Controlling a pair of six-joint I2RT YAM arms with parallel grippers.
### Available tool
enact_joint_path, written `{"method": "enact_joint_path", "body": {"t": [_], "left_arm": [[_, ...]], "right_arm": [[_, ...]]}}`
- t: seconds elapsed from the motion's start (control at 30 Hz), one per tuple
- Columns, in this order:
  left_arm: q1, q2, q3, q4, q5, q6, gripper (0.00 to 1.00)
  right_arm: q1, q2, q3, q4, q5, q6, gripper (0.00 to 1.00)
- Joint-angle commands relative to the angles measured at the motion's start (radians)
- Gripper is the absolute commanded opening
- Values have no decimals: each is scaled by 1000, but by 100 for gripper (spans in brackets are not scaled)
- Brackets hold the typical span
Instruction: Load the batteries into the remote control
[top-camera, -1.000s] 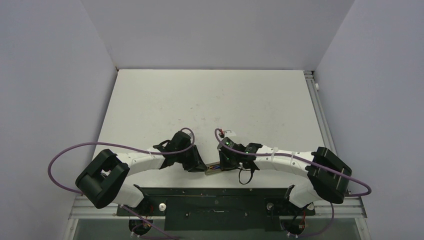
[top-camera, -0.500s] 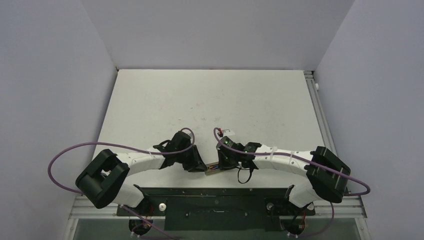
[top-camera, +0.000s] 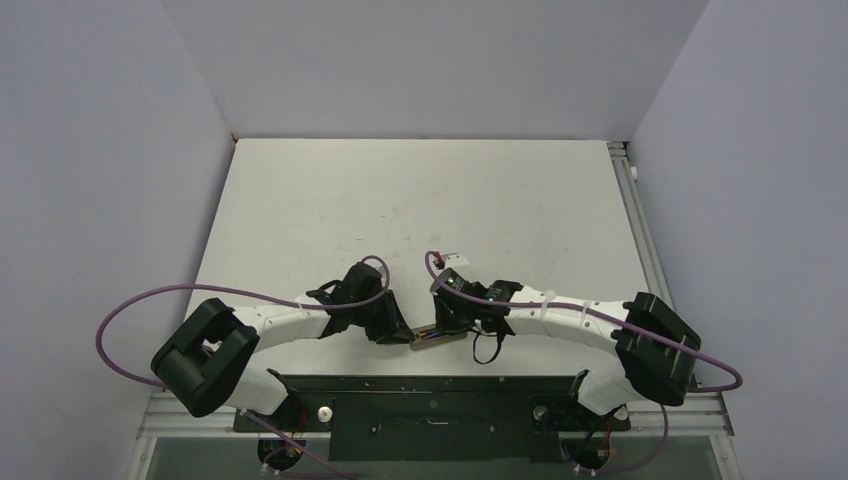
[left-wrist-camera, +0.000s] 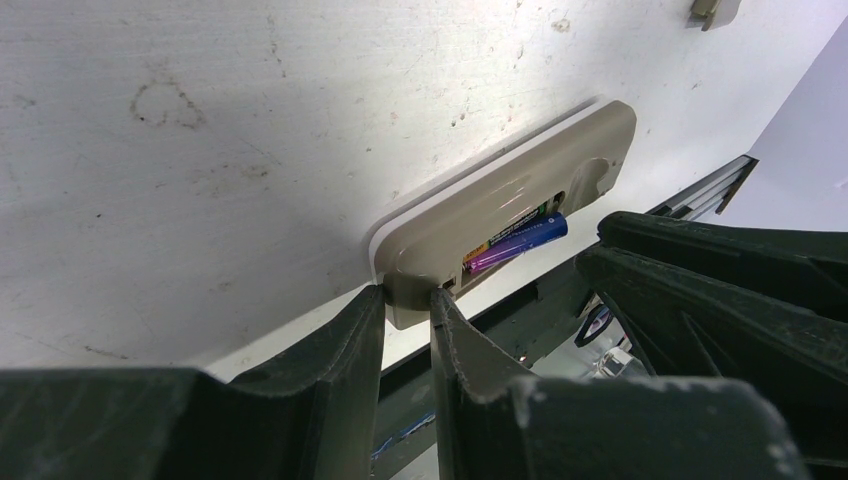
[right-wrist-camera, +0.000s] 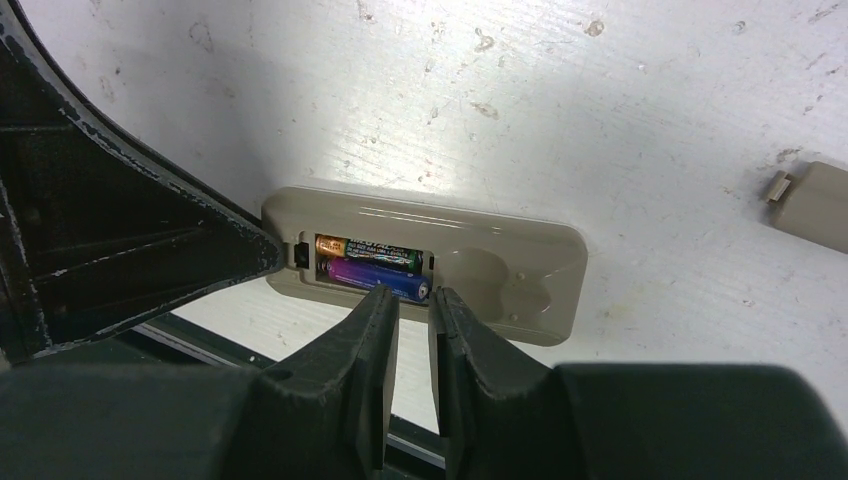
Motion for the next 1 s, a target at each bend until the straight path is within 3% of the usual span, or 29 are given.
{"method": "enact_joint_path", "body": {"t": [0.0, 0.97], "left_arm": [[-12, -6, -4, 35, -1, -2, 19], [-15, -5, 0, 34, 2, -1, 18]], "right_arm": [[-2, 13, 30, 13, 20, -7, 20], [37, 71, 39, 46, -35, -7, 9]]}}
